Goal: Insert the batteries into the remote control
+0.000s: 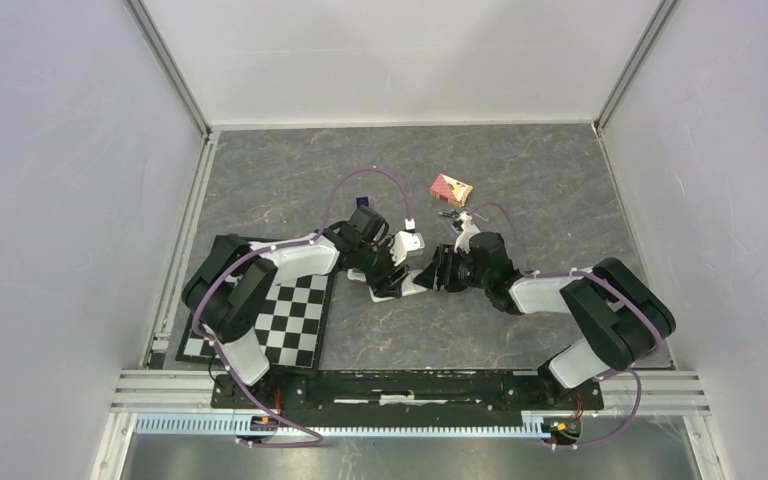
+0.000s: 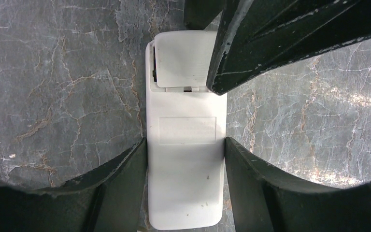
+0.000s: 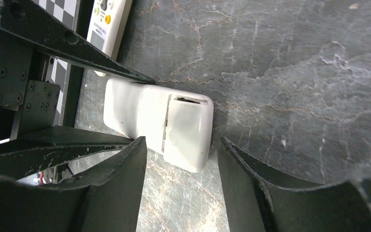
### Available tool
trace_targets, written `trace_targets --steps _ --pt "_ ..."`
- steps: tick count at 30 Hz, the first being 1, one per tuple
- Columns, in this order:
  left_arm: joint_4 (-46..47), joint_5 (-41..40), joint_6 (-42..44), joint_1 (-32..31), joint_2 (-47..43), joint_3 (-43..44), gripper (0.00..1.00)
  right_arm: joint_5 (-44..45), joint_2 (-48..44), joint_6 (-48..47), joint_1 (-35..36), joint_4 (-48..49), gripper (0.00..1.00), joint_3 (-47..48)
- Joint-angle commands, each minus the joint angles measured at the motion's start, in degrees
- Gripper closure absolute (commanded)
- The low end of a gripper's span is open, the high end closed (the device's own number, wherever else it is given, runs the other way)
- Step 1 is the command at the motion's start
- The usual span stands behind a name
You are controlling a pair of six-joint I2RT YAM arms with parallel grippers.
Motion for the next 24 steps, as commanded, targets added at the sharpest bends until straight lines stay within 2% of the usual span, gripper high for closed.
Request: trace_targets --steps 1,13,24 --pt "-0.7 2.07 -0.8 -0.04 0.41 1.2 0.36 -5.17 3.95 -4.47 -0.66 -3.63 0.42 2.78" --pt "-0.7 3.2 -1.13 -0.04 0.69 1.4 0.36 -0.25 3.44 -5.68 -0.41 -0.96 0.68 1.06" --pt "-1.21 4.64 -3.84 -0.04 1.33 1.55 0.37 7.42 -0.29 2.22 3.93 7.82 0.75 -5.7"
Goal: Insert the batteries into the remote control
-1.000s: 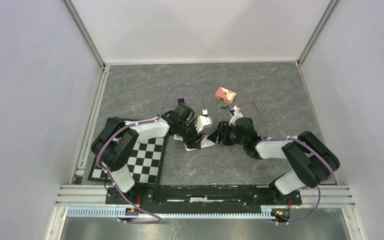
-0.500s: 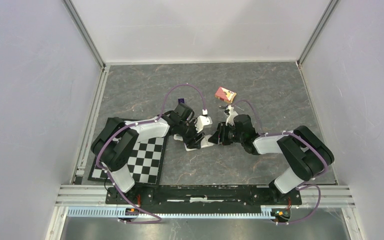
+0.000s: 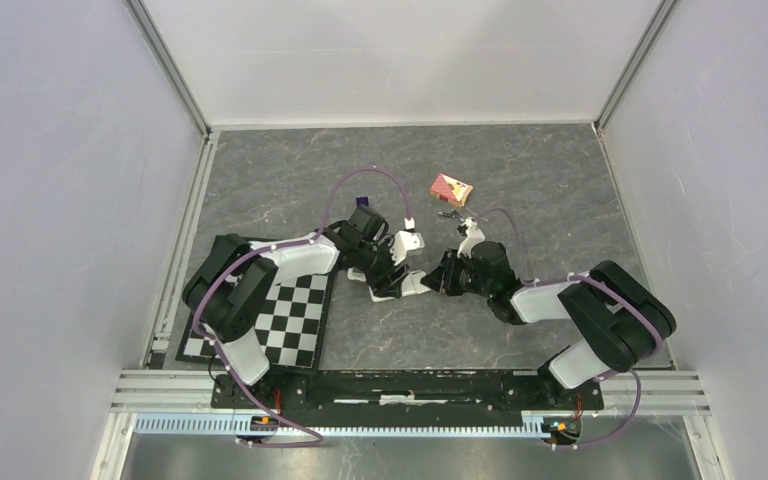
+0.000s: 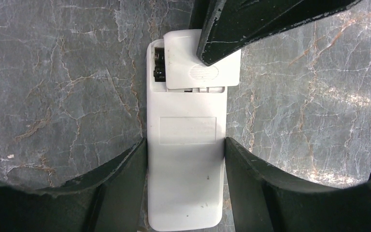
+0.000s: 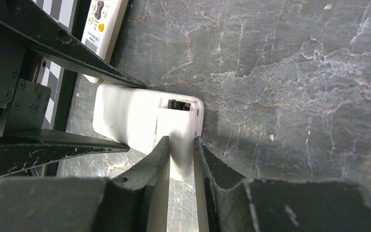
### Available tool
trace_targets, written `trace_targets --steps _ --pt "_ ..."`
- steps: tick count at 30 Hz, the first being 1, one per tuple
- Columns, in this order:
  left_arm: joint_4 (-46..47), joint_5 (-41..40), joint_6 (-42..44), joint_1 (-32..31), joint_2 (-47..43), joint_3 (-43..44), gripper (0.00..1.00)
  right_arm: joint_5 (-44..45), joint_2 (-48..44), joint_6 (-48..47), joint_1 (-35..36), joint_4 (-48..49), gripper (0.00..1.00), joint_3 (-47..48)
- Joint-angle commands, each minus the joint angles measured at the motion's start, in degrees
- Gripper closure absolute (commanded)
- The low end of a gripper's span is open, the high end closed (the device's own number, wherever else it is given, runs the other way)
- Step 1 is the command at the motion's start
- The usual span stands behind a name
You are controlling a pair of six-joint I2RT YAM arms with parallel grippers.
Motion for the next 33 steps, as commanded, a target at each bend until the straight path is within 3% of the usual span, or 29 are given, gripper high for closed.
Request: trace_targets --steps 1,13,33 --pt "-0.93 4.57 -3.93 -0.11 1.17 1.17 0.37 4.91 -1.51 3.69 3.16 1.58 0.76 -2.82" --pt "-0.97 3.8 -3.05 -0.11 1.02 0.67 0.38 6.51 -1.33 6.94 3.77 6.42 1.0 -1.98" --pt "-1.59 4.06 -3.16 -0.11 1.7 1.18 0.38 7.1 2.33 11.91 3.77 8.37 1.0 -5.13"
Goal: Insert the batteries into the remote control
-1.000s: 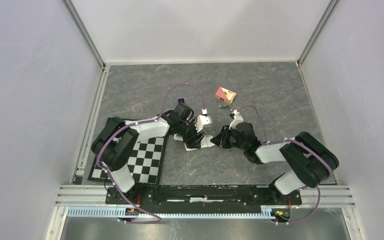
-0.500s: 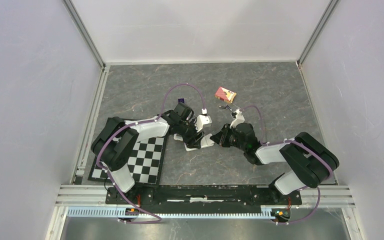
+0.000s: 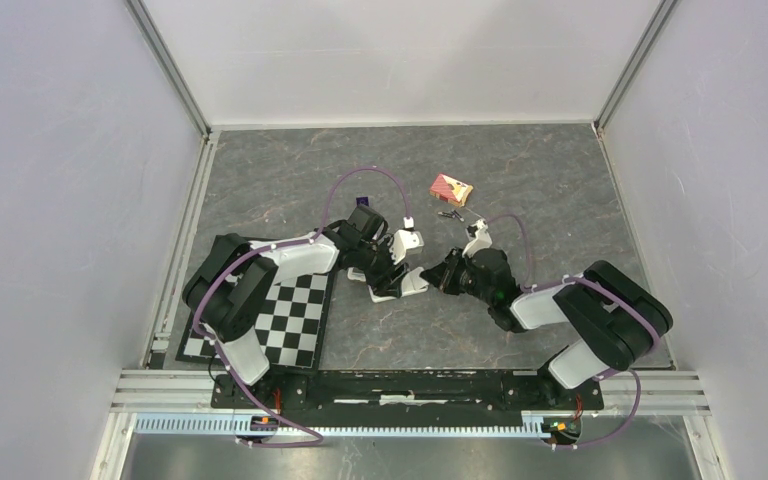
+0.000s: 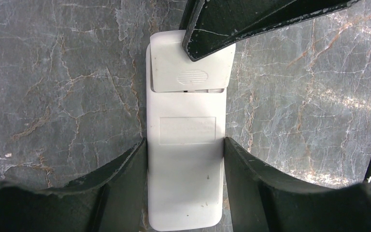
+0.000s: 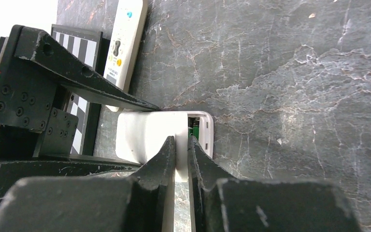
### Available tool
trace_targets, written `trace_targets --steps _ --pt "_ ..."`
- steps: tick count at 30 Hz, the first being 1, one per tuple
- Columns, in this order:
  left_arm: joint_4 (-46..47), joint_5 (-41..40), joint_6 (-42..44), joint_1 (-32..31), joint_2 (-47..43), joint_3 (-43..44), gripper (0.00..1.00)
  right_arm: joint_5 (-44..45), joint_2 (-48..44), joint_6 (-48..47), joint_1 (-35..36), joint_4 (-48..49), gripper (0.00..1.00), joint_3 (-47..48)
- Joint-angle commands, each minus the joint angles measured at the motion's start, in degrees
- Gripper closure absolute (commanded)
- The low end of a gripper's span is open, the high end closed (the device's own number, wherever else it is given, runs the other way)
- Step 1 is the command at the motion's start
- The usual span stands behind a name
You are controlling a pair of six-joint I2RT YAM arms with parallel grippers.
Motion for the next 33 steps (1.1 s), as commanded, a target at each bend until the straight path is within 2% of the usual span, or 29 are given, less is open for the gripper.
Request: trace_targets --steps 1,14,22,33 --pt "-1.48 3.41 -2.52 -0.48 1.64 1.06 0.38 -0.59 2.19 1.64 0.95 -1.66 1.0 -1.8" --pt "-1.64 5.15 -5.03 -0.48 2.36 1.29 0.4 3.79 0.78 1.46 3.71 -1.61 1.0 -3.77" --pt "-1.83 5.47 -5.43 -0.52 2.27 1.26 0.41 6.19 2.05 5.38 4.98 -2.13 1.0 -3.8" --pt "-2.17 5.35 -4.87 -0.48 2.35 1.46 0.41 7.11 4.37 2.61 7.25 -4.82 1.0 1.47"
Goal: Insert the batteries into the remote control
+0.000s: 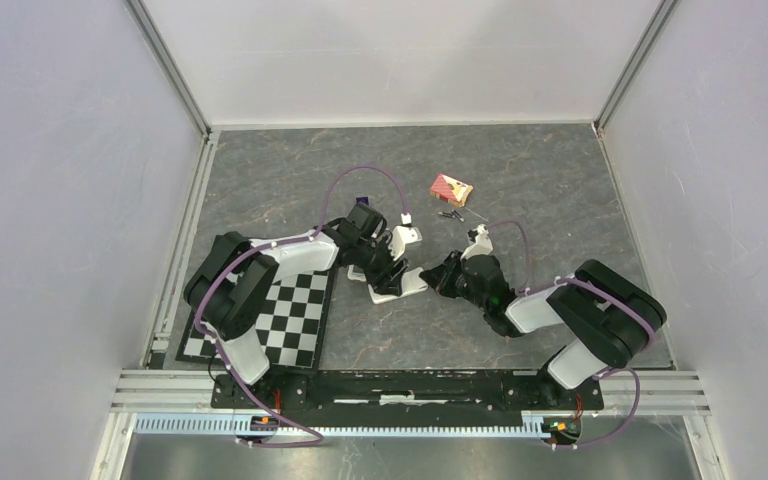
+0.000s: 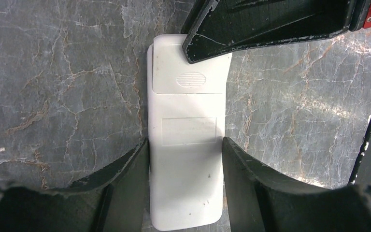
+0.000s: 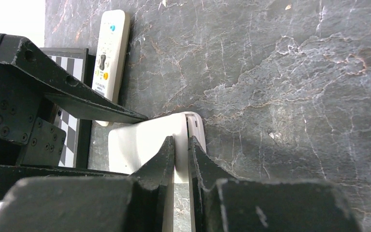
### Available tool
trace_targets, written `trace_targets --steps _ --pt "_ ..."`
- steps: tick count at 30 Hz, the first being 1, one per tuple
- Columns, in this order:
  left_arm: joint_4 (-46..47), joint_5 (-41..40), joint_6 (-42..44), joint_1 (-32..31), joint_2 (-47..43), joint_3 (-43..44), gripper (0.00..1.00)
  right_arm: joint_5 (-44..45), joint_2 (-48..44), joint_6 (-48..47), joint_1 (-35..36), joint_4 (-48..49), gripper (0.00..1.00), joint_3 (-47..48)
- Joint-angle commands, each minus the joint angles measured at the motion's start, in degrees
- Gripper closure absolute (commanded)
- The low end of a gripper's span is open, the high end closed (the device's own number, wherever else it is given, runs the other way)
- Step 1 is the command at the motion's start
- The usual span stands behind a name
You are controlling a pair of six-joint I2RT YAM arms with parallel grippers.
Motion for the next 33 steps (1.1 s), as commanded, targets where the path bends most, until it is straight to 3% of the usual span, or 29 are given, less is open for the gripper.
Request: trace_targets --steps 1,7,16,23,33 --pt "-1.6 3.94 -1.62 -1.18 1.48 0.65 0.41 -2.68 2.43 -3.36 3.17 -6.66 1.0 2.13" --pt "-1.54 3.35 -1.54 -1.18 1.82 0.91 0.41 -2.82 0.85 -4.65 3.24 -8.25 0.97 -0.26" --pt "-1.3 1.9 -1.19 -1.22 1.73 0.3 0.42 4.43 0.44 -11.42 3.3 -23.06 0.81 4.09" --pt "-1.33 1.72 -1.13 -1.18 1.85 0.48 0.42 4.86 2.57 -15.94 3.3 -24.0 0.69 4.43" --pt "-1.55 1.66 -1.43 -1.18 2.07 0.57 0.42 5.76 2.41 -17.25 3.48 -25.11 0.62 3.72"
